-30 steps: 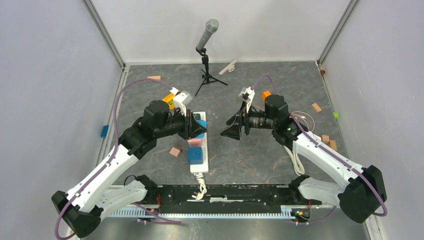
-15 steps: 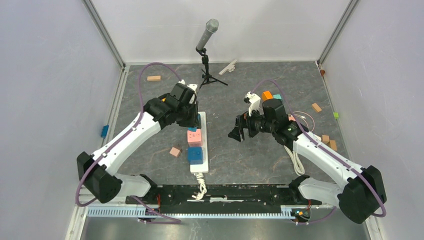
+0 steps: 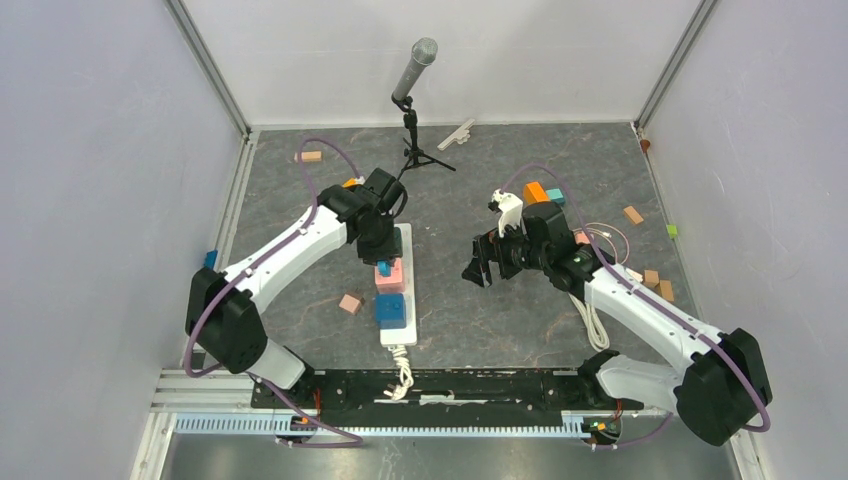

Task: Insert the plug
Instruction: Insert the plug into the socket.

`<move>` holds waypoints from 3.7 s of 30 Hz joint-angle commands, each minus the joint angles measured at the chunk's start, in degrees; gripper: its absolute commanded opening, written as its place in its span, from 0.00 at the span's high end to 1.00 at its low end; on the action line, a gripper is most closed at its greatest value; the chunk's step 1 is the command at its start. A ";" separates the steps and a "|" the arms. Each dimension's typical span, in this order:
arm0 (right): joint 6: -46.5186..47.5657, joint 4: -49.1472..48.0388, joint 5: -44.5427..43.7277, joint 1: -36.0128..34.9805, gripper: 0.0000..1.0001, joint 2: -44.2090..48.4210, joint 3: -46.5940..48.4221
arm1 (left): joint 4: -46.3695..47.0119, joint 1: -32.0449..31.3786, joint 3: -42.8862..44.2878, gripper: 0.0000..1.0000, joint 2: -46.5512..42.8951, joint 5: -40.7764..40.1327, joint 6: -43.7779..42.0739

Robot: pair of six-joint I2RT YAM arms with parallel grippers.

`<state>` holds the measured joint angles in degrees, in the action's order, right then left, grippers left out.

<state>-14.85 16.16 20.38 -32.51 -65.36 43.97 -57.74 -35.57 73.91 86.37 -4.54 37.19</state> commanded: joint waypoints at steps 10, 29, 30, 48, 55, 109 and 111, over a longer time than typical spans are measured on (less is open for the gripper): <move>0.98 -0.30 -0.30 0.17 0.02 -0.78 -0.46 | -1.69 2.26 0.04 0.98 0.14 -0.59 3.95; 0.85 -0.43 -0.78 0.17 0.02 -0.83 -0.72 | 2.97 2.26 -2.73 0.98 -1.74 2.61 3.68; 0.72 -0.41 -0.86 0.17 0.02 -0.84 -0.81 | 3.02 2.26 -2.72 0.98 -1.66 2.67 3.58; 0.79 -0.09 -1.35 0.17 0.02 -0.57 -0.90 | 3.48 2.24 -4.50 0.98 -0.22 1.24 2.98; 0.71 -0.11 -1.29 0.17 0.02 -0.77 -0.93 | 3.51 2.26 -5.95 0.98 -0.07 1.15 3.17; 1.05 -0.01 -0.72 0.17 0.02 -1.80 -1.07 | 2.78 -0.82 -5.15 0.71 5.51 -5.28 0.76; 0.89 -0.06 -0.78 0.19 0.02 -1.79 -0.94 | 1.44 -0.84 -3.45 0.55 4.93 -6.12 0.64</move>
<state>-14.66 16.88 20.27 -32.51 -67.18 42.26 -54.89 -36.14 69.93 89.23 -7.53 38.98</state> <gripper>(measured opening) 0.979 0.332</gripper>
